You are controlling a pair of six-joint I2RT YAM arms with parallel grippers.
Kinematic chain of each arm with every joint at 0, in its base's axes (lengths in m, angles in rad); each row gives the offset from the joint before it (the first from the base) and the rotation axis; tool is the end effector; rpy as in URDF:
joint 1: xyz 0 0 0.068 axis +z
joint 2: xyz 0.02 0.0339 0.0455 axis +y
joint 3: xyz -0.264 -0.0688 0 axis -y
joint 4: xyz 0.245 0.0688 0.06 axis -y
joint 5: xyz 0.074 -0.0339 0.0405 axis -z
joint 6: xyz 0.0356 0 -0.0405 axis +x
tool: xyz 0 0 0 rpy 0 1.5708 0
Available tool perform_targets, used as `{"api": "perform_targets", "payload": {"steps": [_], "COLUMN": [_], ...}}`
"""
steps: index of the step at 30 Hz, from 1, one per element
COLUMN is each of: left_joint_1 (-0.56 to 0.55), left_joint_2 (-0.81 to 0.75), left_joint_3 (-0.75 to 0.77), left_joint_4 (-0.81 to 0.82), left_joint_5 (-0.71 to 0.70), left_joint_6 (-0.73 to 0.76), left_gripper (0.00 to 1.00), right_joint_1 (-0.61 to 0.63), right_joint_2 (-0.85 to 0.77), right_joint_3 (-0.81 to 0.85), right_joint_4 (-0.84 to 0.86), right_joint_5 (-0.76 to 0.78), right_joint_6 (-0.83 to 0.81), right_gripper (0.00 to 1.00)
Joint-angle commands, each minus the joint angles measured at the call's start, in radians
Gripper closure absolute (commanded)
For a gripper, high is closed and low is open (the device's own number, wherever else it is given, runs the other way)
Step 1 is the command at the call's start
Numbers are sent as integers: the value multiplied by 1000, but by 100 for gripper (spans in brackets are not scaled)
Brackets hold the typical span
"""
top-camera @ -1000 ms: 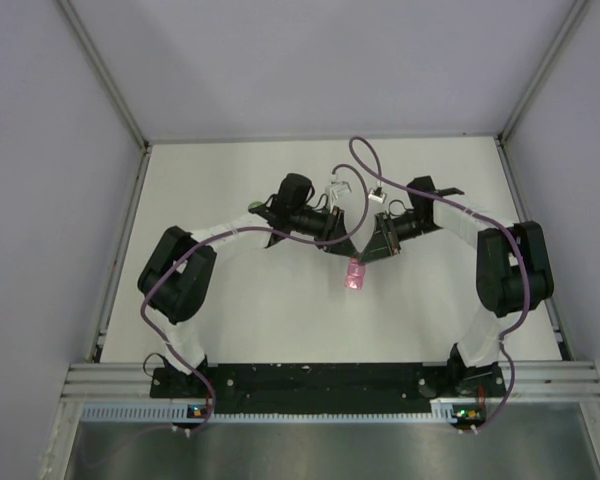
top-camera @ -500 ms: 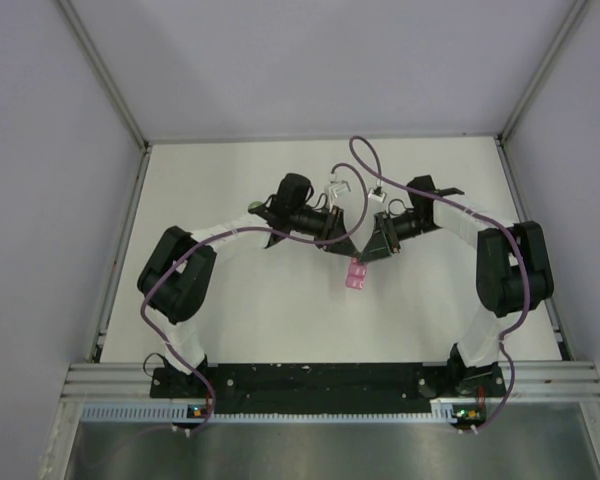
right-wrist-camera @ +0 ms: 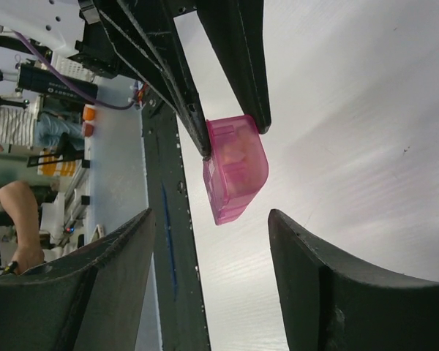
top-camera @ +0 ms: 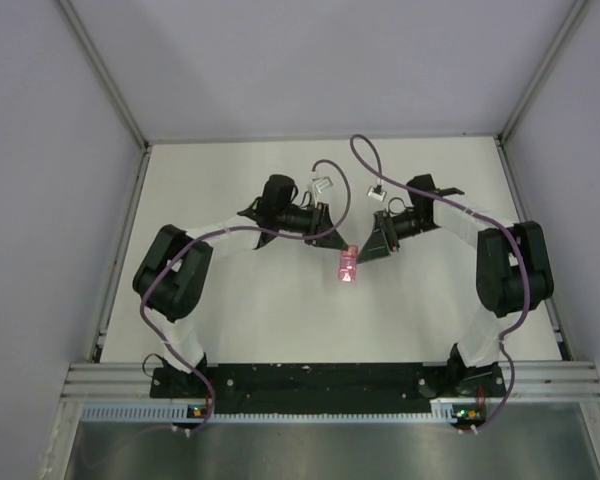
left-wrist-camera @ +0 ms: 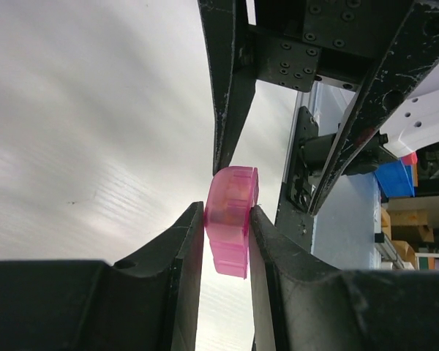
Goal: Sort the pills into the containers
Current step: Close the pill container at the center of the board.
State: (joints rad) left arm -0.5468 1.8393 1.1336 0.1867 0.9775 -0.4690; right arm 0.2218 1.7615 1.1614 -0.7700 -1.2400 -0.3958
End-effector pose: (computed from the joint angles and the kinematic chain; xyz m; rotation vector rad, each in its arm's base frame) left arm 0.3237 -0.2316 0.2082 0.7455 2.1190 -1.6032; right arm 0.3079 0.1039 0.2000 -0.8755 2.1883 1.6514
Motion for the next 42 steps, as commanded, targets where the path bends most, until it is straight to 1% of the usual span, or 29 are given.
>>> {"api": "perform_targets", "payload": {"steps": [1,7,9,12,16,20,23,25,28,29,35,42], "left_joint_1": [28,77,88,99,114,127,127,127,127,127,131,140], "left_joint_2": [-71,-87,-97,-124,-144,-137,-138,-141,-143,-143,-143,-146], "left_joint_3": [-43,-92,-107,-133,-172,-192,-201,-207,-210,-213,-228,-235], "left_joint_4": [128,258,290,332,413,493,514,528,542,548,573,585], "left_joint_5": [-11,-30,-33,-56,-89,-86,-86,-88,-88,-89,-97,-103], "left_joint_6": [-74,-203,-233,-266,-341,-417,-436,-450,-465,-470,-499,-508], "left_gripper": [100,100,100,100,100,100,100,100,100,100,100,100], "right_joint_1": [1,-1,1,10,43,76,88,94,99,100,103,102], "right_joint_2": [-49,-91,-100,-114,-134,-129,-126,-120,-111,-111,-108,-105], "right_joint_3": [14,-55,-77,-130,-189,-200,-209,-200,-195,-197,-218,-221], "right_joint_4": [75,296,409,598,860,975,1075,1097,1097,1097,1095,1048], "right_joint_5": [-36,-23,-15,-7,17,43,42,40,34,31,28,19], "right_joint_6": [34,205,282,446,616,690,759,770,773,773,767,732], "right_gripper": [37,35,34,34,35,35,35,38,48,48,49,48]}}
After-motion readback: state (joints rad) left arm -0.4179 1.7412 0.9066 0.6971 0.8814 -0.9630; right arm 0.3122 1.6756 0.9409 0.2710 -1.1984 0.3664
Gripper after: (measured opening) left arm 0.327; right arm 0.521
